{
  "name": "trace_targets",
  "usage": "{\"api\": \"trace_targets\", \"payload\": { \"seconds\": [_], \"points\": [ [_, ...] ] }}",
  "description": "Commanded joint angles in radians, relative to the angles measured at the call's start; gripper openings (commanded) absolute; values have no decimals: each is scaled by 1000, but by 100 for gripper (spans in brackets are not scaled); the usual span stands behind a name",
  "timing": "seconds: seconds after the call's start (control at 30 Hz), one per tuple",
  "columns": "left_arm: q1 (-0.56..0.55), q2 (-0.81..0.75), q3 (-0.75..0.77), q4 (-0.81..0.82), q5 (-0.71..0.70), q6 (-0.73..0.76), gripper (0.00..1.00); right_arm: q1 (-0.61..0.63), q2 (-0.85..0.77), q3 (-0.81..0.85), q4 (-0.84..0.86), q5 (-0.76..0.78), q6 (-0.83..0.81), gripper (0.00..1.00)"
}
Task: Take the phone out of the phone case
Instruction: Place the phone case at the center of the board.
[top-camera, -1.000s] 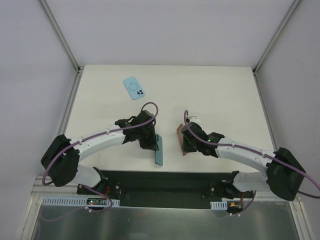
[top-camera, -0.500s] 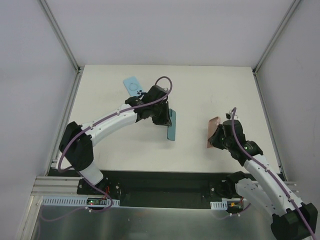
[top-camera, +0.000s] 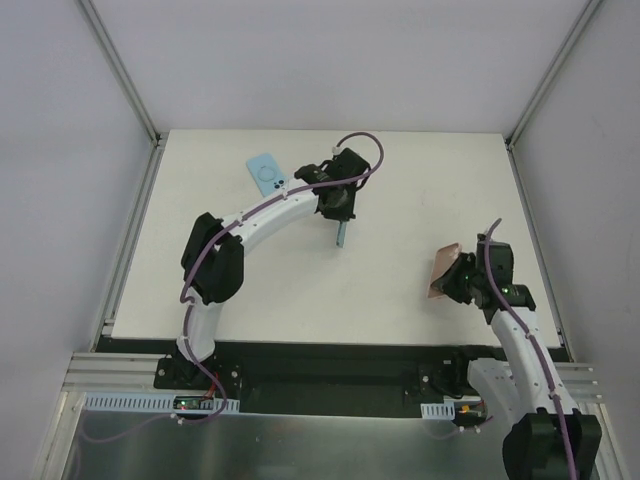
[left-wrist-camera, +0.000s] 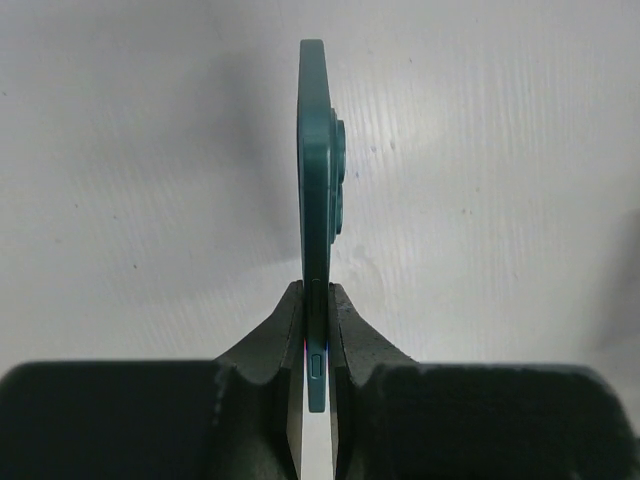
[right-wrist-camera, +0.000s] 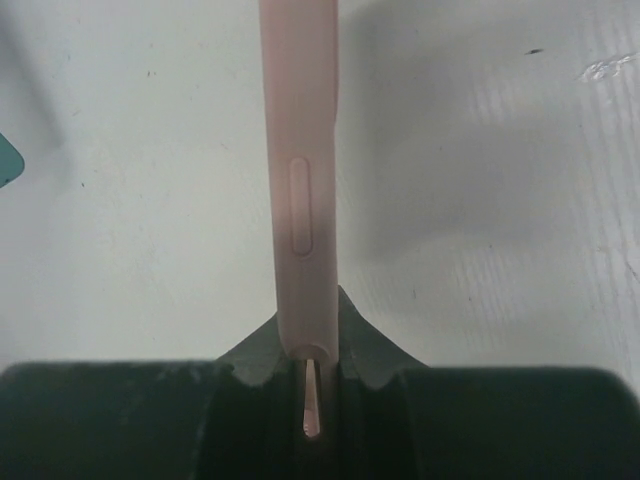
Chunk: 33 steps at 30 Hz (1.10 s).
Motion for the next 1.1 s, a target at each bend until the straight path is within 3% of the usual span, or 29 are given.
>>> {"api": "trace_targets", "payload": {
  "seconds": [0.0,0.2,0.53,0.77,0.87,0.9,1.0,1.07],
  "points": [
    [-10,54,136,-53,-156,76,0,-131,36,12,42,-149,-41,1],
    [-23,158,266,-75,-245,106,0,-283,134,-5,141,-253,-4,1],
    [-98,421,580,-80,-418,217,0,-303,267,62,240,-43,-38,7],
    [-166,524,680,-35,-466,310,0,-332,434,87,339,-2,-59,11],
    [-181,539,685,-6,-460,339,0,-346,474,93,353,9,-53,28],
    [-186,540,687,3,-443,346,0,-346,479,93,349,20,-53,44],
    [-194,536,688,23,-389,340,0,-352,484,111,298,81,-53,70],
    [-194,530,688,28,-348,327,3,-355,471,137,258,113,-56,73]
  ]
}}
